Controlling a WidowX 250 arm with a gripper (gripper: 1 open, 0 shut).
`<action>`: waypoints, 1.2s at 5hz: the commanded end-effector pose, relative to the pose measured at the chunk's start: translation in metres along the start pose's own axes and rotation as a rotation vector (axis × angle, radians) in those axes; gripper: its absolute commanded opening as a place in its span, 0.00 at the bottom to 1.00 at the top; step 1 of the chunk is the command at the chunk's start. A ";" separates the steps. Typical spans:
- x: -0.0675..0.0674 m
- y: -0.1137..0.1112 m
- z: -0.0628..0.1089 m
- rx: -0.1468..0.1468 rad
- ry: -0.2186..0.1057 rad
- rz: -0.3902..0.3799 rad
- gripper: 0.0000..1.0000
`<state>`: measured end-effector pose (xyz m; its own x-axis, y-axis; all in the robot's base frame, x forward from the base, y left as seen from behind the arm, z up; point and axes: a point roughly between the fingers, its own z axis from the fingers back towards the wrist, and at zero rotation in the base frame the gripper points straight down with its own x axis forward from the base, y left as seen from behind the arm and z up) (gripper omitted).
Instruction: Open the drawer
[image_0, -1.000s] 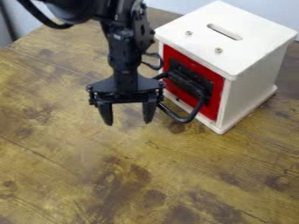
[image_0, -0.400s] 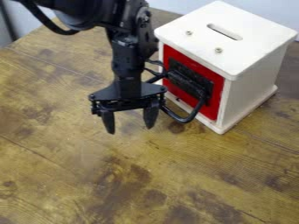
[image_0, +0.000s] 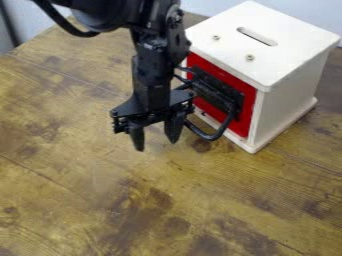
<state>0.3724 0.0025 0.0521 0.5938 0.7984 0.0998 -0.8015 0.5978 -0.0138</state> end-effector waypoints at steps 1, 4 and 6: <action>0.006 -0.010 0.032 -0.050 -0.068 0.057 0.00; -0.002 0.006 0.045 -0.037 -0.050 0.304 0.00; 0.007 0.026 0.047 -0.044 -0.049 0.278 0.00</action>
<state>0.3474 0.0155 0.0638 0.3648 0.9265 0.0921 -0.9306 0.3660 0.0049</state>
